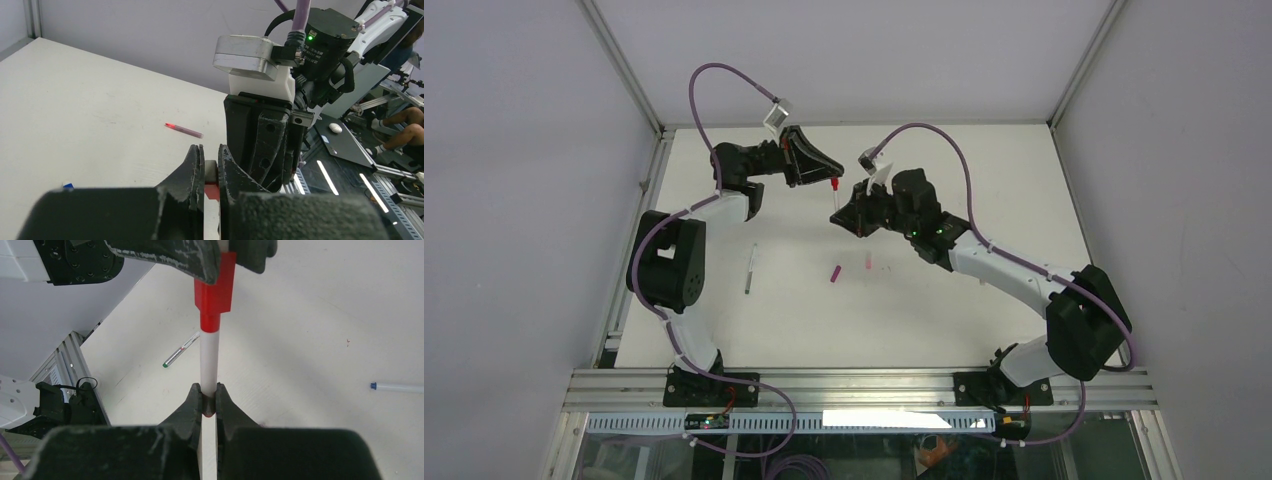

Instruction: Insert the pens into the pen caps

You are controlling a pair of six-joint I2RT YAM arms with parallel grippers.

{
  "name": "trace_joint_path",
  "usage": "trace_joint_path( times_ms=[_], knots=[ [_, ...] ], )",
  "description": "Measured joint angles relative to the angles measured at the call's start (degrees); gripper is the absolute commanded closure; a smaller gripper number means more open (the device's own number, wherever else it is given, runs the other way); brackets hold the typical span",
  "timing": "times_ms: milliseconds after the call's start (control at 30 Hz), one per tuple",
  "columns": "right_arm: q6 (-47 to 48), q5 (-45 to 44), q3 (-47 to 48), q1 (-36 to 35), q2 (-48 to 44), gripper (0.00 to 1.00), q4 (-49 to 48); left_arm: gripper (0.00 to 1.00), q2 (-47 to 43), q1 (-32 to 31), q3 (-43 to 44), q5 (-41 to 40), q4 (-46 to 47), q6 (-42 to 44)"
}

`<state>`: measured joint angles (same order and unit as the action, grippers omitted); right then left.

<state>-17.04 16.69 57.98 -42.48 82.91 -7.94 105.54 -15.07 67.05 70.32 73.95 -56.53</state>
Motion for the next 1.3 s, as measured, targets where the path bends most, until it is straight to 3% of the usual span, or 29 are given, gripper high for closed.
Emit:
trace_joint_path(
  times_ms=[433,833,867,900,933,967,1000,1100,1233,1300],
  knots=[
    [1.0,-0.4,2.1,0.0,0.5,1.0,4.2,1.0,0.2,-0.7,-0.8,-0.1,0.9,-1.6],
    [2.0,3.8,2.8,3.0,1.5,1.0,12.7,1.0,0.1,-1.5,-11.2,-8.2,1.6,0.8],
    [2.1,4.2,2.8,3.3,1.5,1.0,13.0,0.88,0.1,-1.6,-11.6,-8.9,1.6,0.8],
    [2.1,4.5,2.8,3.5,1.5,1.0,13.2,0.7,0.1,-1.6,-11.8,-9.3,1.6,0.8],
    [2.1,4.8,2.8,3.6,1.5,1.0,13.2,0.35,0.1,-1.7,-11.8,-9.5,1.6,0.8],
    [2.1,4.8,2.8,3.7,1.5,1.0,12.9,0.17,0.1,-1.8,-11.7,-9.2,1.7,0.9],
    [2.1,4.3,3.0,3.9,1.5,1.0,11.6,0.1,0.1,-1.9,-11.6,-7.3,1.7,0.6],
    [2.0,1.6,5.6,6.2,1.2,1.0,5.4,0.01,0.3,-2.4,-11.3,-3.2,1.4,-0.4],
    [2.1,-0.7,6.7,8.2,-1.3,1.0,1.3,0.01,0.3,-0.6,-7.5,-2.2,1.4,-1.4],
    [2.0,-2.1,6.7,8.5,-2.6,1.0,1.3,0.05,-0.5,1.9,-7.1,-3.2,1.4,-1.6]
  ],
)
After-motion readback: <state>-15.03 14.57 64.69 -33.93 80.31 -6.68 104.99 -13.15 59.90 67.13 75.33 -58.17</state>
